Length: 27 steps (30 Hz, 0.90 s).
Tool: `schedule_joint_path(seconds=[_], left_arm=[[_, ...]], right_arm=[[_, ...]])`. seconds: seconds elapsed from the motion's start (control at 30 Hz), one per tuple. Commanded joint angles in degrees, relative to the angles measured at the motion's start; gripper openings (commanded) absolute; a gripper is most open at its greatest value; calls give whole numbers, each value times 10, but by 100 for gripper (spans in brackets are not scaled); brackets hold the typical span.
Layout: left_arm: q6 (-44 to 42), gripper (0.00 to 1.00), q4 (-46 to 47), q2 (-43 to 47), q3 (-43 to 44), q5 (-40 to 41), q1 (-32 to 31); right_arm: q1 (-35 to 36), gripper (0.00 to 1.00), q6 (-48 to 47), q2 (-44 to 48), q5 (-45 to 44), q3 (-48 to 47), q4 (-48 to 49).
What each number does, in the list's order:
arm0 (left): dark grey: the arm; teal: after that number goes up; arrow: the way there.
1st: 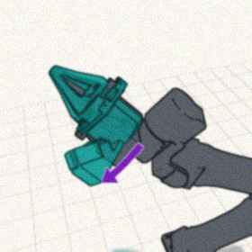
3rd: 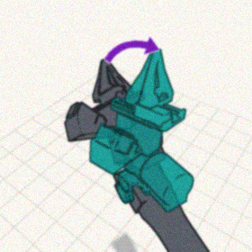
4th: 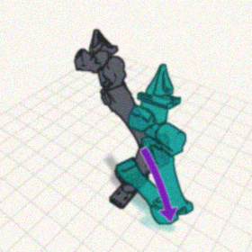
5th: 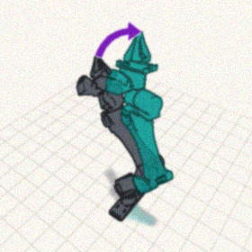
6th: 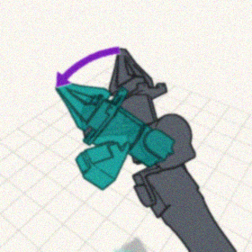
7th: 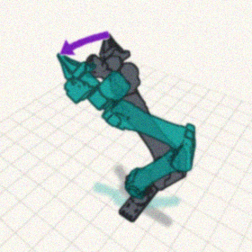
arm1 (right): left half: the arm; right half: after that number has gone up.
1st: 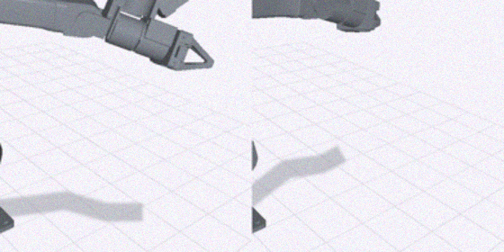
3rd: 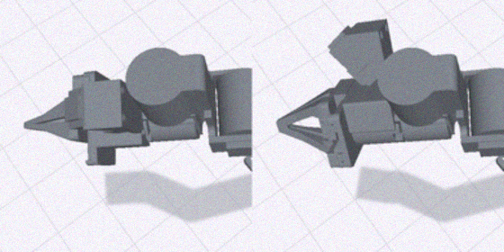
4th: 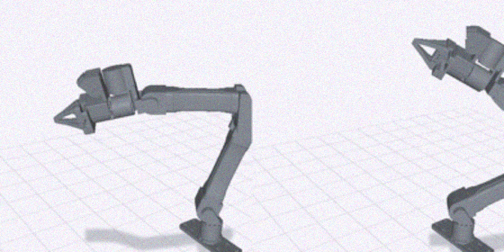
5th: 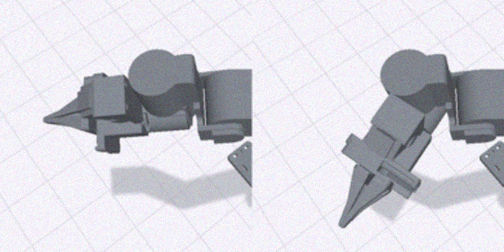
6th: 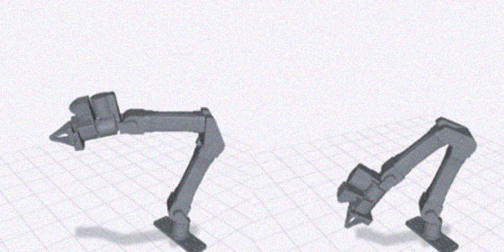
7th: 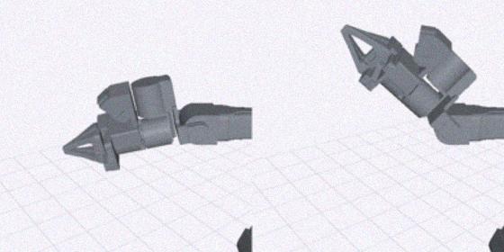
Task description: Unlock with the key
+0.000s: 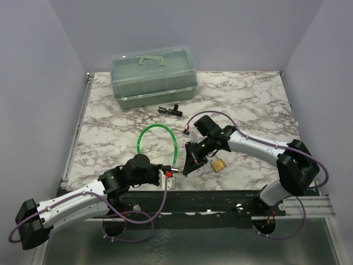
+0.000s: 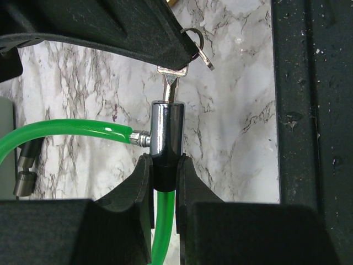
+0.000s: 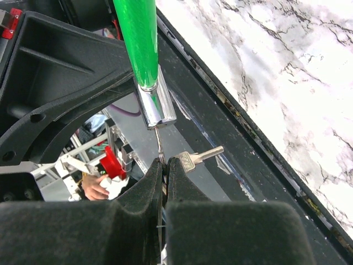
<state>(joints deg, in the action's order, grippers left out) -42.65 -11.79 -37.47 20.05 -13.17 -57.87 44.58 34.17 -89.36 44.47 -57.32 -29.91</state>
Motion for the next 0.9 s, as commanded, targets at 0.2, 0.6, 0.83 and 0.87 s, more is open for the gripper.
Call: schedule_joint_path(seconds=[0.2,0.6,0.83,0.87], left_arm=[[23,0,160,40,-1,-66,-10],[12,0,160,35,-1,-82,-9],[6,0,160,32,-2,-74,-9],[7,0,160,33,-2,-73,-9]], right_arm=[[-2,0,30,17,-31,39,162],[-1,0,33,-15,-23,20,150],[-1,0,94,-31,-10,-6,125],[-1,0,96,-29,-12,-7,124]])
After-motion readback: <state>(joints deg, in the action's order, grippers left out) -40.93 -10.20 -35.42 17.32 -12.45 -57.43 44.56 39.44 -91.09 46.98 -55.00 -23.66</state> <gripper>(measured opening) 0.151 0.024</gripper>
